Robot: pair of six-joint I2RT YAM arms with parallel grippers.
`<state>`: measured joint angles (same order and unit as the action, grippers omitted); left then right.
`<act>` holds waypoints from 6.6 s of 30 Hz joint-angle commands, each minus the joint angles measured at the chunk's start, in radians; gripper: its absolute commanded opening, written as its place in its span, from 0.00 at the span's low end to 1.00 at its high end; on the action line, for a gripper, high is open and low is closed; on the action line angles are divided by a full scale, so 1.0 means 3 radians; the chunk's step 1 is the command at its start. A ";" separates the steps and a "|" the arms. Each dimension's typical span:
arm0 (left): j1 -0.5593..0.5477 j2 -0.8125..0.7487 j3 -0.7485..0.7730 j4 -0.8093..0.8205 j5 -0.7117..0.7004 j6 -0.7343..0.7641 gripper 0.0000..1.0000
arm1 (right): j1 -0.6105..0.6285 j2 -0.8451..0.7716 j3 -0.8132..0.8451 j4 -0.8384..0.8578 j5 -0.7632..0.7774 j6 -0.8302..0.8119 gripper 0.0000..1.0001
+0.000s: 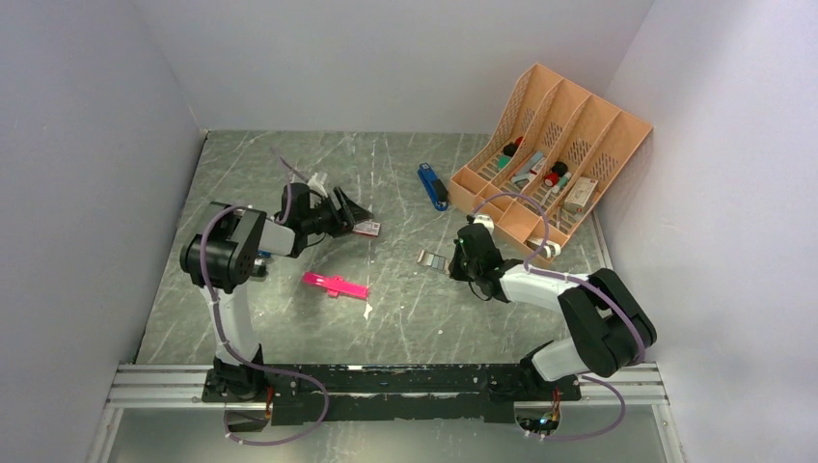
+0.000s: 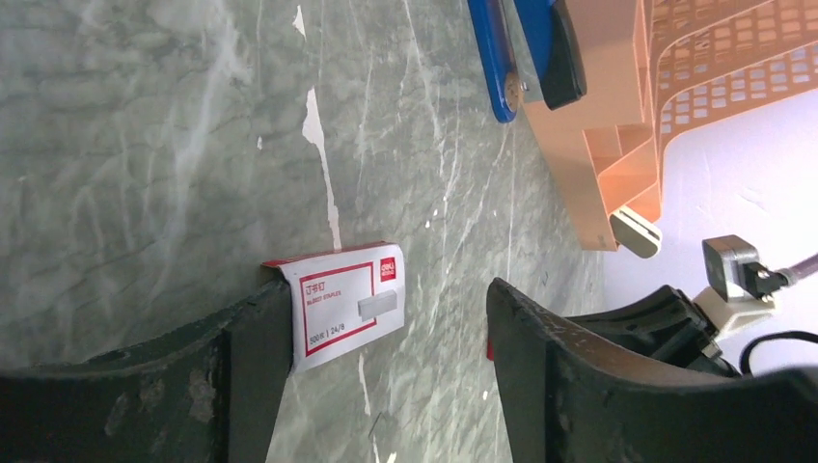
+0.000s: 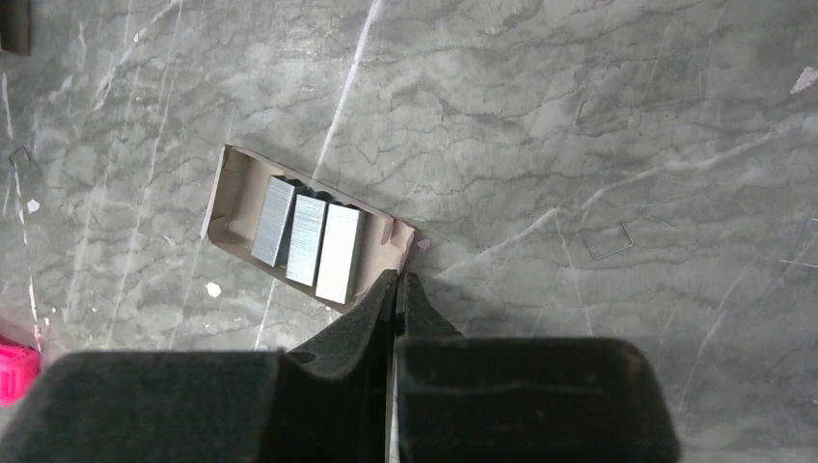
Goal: Load the staples into the stapler
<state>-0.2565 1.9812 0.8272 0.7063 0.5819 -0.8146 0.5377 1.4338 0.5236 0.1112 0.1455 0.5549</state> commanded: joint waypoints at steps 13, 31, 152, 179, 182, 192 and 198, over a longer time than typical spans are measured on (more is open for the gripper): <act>-0.0062 -0.0400 0.0472 -0.0845 -0.0147 0.0518 0.89 | -0.0023 -0.0043 -0.0003 -0.0164 0.0028 -0.0037 0.05; -0.0137 -0.1363 0.0696 -0.2404 -0.1131 0.1202 0.94 | -0.0017 -0.0200 0.0082 -0.0291 0.0203 -0.0078 0.27; 0.0962 -0.3141 0.0105 -0.3270 -0.0761 0.1825 0.91 | 0.1356 0.0170 0.2269 -0.2199 -0.0810 -0.2255 0.00; 0.1070 -0.3368 0.0076 -0.3332 -0.1179 0.1751 0.89 | 0.2078 0.1144 0.2104 -0.1405 -0.0959 -0.2444 0.00; 0.1111 -0.3393 0.0065 -0.3325 -0.1179 0.1741 0.89 | 0.2050 0.1344 0.2270 -0.1461 -0.0937 -0.2546 0.00; 0.1197 -0.3424 0.0048 -0.3293 -0.1158 0.1713 0.89 | 0.1491 0.2039 0.3018 -0.1519 -0.1135 -0.2863 0.00; 0.1213 -0.3430 0.0035 -0.3279 -0.1114 0.1735 0.89 | 0.1226 0.2459 0.3638 -0.1637 -0.1241 -0.3072 0.00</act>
<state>0.0925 0.9703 0.8532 -0.2966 0.2417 -0.2897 0.9436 2.1098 1.5421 -0.3454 -0.2150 -0.2947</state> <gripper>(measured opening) 0.893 0.318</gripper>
